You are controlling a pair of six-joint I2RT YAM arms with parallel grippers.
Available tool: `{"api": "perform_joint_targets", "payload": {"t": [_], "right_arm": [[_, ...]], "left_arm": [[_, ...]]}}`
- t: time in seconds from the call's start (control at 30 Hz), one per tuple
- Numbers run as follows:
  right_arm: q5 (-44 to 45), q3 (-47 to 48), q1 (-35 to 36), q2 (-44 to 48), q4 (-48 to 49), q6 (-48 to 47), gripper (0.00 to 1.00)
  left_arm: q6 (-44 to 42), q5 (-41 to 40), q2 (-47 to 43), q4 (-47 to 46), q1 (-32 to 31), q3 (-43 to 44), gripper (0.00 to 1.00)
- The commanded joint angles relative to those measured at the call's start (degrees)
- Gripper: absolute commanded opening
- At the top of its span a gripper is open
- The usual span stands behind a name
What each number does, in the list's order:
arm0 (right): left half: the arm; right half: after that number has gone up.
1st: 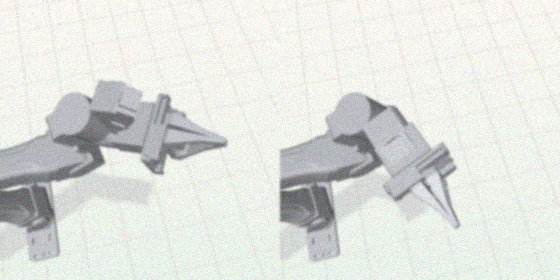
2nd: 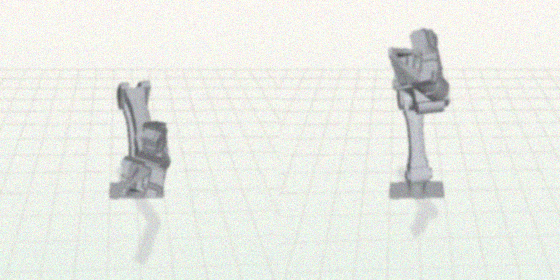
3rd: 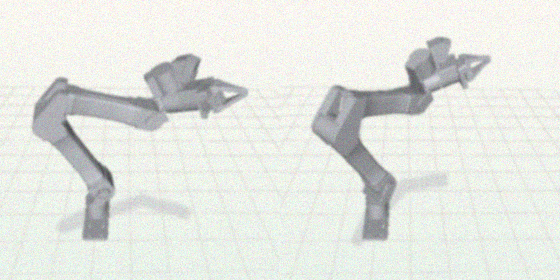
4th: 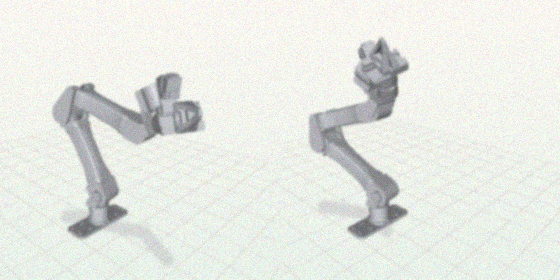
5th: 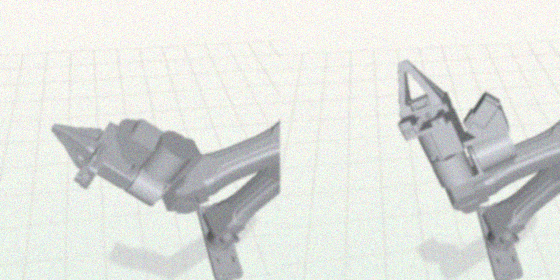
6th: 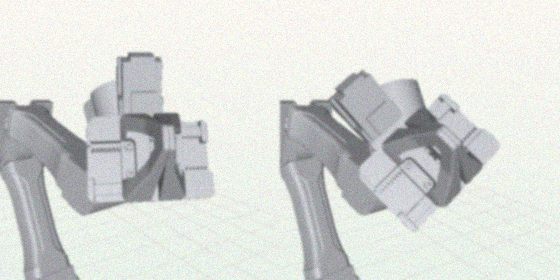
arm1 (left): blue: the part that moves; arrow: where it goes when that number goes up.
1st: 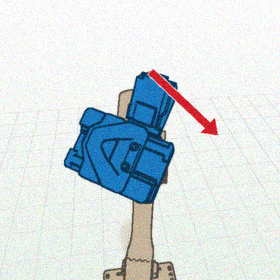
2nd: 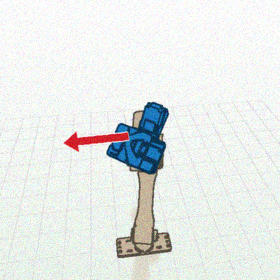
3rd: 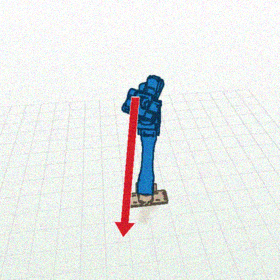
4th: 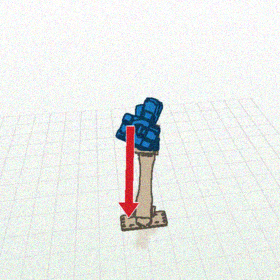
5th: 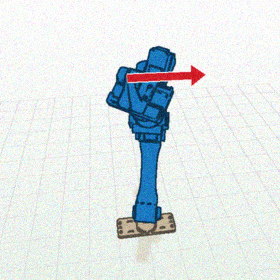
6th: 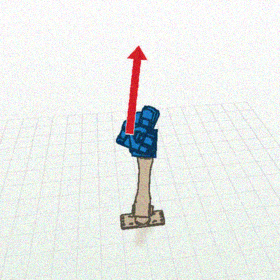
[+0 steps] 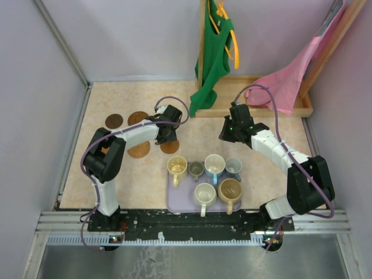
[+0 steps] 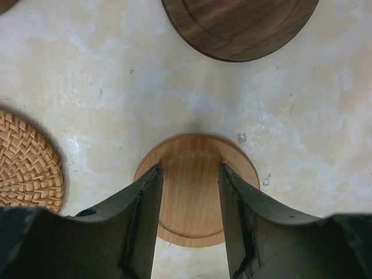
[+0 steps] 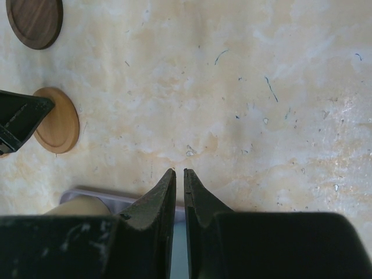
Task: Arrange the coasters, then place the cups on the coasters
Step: Move the tray to the center of the board.
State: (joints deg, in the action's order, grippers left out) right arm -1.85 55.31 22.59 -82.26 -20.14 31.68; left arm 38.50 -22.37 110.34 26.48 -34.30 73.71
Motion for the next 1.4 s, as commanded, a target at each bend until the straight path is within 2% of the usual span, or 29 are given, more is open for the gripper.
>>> {"api": "perform_joint_targets", "payload": {"t": [0.0, 0.3, 1.37], "right_arm": [[-0.7, 3.01, -0.35, -0.36, 1.51, -0.28, 0.12], [-1.36, 3.22, -0.34, -0.8, 1.97, 0.0, 0.12], [-1.42, 2.63, 0.56, -1.22, 2.91, 0.99, 0.12]], "left_arm": [[-0.53, 0.53, 3.04, 5.29, 0.37, -3.65, 0.5], [0.53, 0.73, 2.16, 7.6, -0.75, -2.22, 0.5], [3.28, 2.86, -3.63, 11.59, -3.31, -8.28, 0.5]]}}
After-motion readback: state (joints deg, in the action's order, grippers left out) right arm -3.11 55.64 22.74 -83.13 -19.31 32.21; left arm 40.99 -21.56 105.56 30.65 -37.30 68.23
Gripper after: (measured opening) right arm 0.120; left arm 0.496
